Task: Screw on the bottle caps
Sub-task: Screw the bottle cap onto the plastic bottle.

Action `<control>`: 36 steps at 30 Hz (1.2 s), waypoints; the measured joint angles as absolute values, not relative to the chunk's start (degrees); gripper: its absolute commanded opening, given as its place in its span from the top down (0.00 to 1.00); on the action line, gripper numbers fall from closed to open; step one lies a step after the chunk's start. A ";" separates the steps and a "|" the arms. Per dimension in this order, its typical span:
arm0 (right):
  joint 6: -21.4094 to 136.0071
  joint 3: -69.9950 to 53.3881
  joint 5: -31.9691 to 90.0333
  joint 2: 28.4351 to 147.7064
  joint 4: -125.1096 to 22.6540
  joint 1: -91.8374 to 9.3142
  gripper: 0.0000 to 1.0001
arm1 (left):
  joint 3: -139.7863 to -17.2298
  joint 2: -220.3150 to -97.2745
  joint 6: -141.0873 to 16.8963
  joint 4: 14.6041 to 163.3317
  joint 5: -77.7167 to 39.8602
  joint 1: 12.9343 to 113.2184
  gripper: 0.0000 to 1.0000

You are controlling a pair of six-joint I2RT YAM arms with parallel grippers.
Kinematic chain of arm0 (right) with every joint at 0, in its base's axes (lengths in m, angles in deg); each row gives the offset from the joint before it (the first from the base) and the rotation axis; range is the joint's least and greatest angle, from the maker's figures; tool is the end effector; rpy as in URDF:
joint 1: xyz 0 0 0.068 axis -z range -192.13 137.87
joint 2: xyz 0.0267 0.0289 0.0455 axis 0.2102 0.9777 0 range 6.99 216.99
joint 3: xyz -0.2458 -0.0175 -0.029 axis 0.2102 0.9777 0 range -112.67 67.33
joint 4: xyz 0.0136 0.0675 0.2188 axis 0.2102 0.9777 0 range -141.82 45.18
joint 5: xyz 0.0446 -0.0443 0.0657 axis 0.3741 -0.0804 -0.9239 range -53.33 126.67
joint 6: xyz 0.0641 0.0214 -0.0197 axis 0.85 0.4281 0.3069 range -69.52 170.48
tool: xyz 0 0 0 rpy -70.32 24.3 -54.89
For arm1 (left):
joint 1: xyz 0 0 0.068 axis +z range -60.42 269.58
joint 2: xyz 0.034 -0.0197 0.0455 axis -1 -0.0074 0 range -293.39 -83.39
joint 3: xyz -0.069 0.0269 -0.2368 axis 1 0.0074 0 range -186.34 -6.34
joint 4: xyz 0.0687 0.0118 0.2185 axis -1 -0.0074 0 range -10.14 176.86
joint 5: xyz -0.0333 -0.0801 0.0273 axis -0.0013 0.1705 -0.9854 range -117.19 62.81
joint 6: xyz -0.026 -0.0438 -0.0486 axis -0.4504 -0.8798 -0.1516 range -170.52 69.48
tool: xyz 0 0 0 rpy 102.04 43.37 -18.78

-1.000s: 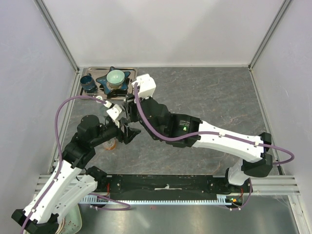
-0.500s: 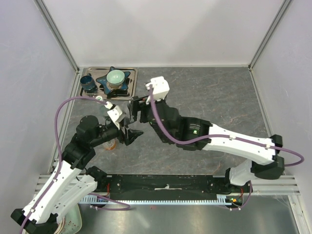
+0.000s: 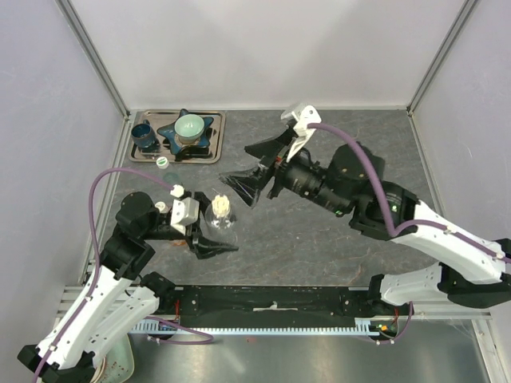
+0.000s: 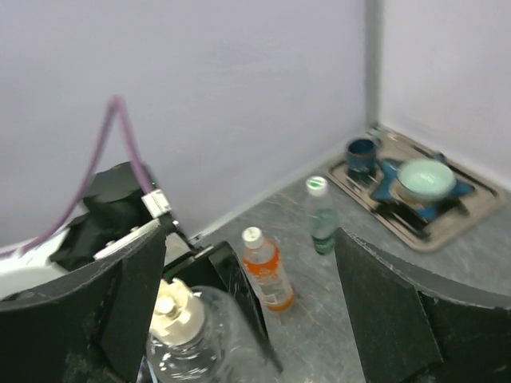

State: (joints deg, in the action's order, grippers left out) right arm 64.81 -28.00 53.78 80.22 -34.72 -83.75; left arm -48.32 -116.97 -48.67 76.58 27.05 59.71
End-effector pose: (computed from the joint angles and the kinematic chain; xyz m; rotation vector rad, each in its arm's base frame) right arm 0.0956 0.2340 0.4878 -0.5189 1.4798 0.9808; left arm 0.0880 -0.1045 0.3319 1.1494 1.2668 -1.1208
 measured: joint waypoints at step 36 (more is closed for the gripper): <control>53.77 -31.80 -14.77 89.53 -39.03 -79.55 0.36 | -48.12 -117.43 -47.64 78.90 57.01 59.71 0.98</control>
